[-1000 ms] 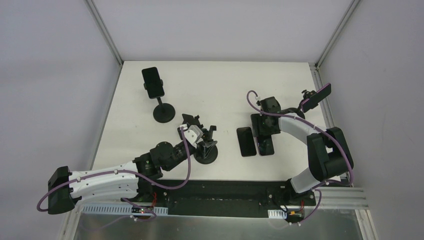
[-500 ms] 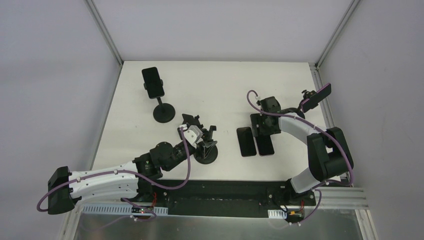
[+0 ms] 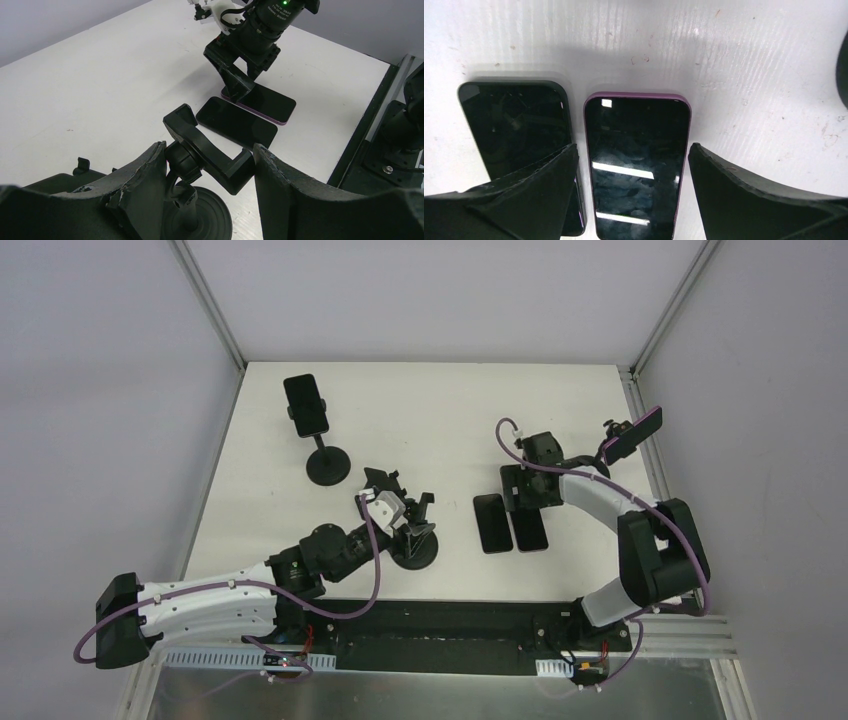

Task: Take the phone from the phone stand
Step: Place the phone at the center of the board.

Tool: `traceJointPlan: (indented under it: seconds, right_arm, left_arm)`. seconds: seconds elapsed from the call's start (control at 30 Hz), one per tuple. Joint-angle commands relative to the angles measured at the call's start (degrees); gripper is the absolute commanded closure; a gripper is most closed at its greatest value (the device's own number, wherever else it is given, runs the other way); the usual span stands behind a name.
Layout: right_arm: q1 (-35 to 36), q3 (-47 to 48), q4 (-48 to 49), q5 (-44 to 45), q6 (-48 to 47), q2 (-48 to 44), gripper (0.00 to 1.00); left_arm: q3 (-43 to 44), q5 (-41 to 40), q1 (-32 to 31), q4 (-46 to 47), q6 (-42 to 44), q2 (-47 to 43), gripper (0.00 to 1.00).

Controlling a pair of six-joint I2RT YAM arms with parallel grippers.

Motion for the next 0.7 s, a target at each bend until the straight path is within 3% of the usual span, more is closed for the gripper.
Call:
traceJointPlan:
  seconds: [0.0, 0.33, 0.67]
  right_arm:
    - [0.1, 1.6, -0.2, 0.7, 2.1, -5.0, 0.16]
    - [0.1, -3.5, 1.0, -1.8, 10.2, -22.1, 0.15]
    - [-0.1, -10.5, 2.4, -7.8, 18.5, -38.5, 0.14]
  left_arm:
    - [-0.3, 1.8, 0.0, -3.6, -2.3, 1.1, 1.00]
    - [4.3, -2.9, 0.4, -3.6, -3.0, 3.5, 1.00]
    - [17.0, 5.9, 7.3, -3.7, 0.9, 15.6, 1.00]
